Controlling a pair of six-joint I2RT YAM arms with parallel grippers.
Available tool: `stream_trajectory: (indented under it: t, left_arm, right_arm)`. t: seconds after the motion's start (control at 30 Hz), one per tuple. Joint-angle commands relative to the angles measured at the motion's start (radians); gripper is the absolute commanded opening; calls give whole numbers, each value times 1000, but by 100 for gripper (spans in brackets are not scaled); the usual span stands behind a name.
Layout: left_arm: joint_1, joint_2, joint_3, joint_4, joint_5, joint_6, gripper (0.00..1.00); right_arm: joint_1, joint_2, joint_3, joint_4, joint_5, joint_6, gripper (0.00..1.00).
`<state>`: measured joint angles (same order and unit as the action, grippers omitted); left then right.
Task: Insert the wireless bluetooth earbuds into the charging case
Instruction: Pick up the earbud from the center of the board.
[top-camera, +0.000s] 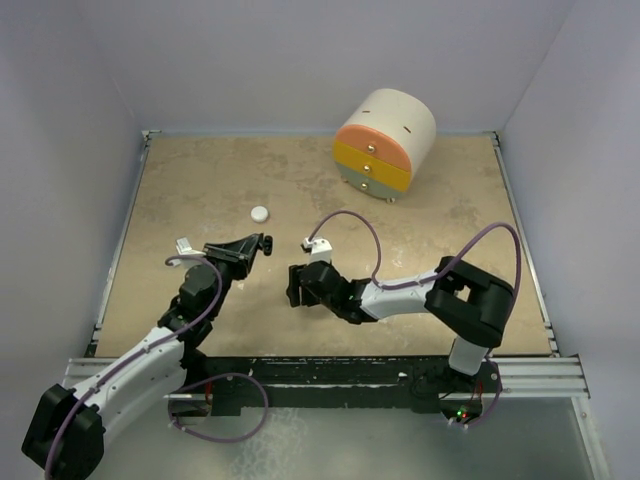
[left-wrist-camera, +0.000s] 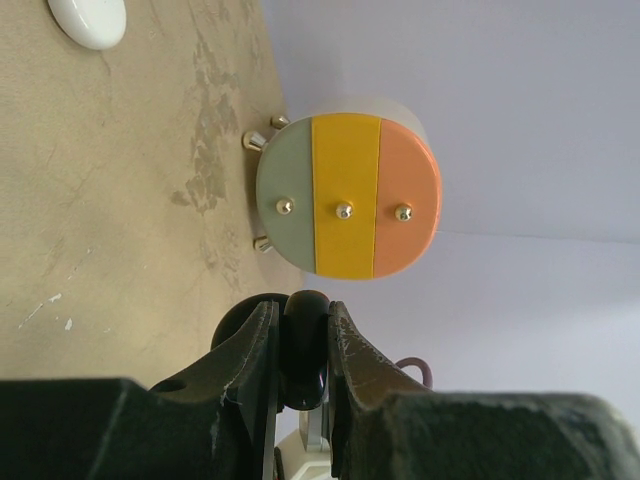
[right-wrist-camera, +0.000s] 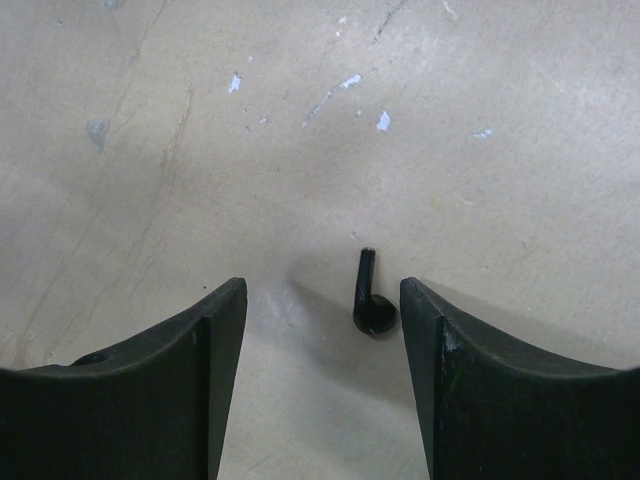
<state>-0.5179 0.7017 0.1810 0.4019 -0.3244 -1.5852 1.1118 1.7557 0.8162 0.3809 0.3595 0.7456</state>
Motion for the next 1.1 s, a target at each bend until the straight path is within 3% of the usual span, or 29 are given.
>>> stream_trajectory:
  t: [0.0, 0.33, 1.07]
  left_arm:
    - [4, 13, 12, 29, -13, -1, 0]
    - [4, 12, 1, 70, 2, -19, 0]
    - [6, -20, 86, -43, -7, 22, 0]
  right_arm:
    - [6, -51, -51, -24, 25, 16, 65]
    - [34, 1, -33, -29, 4, 40, 64]
    - [84, 51, 42, -34, -10, 50, 64]
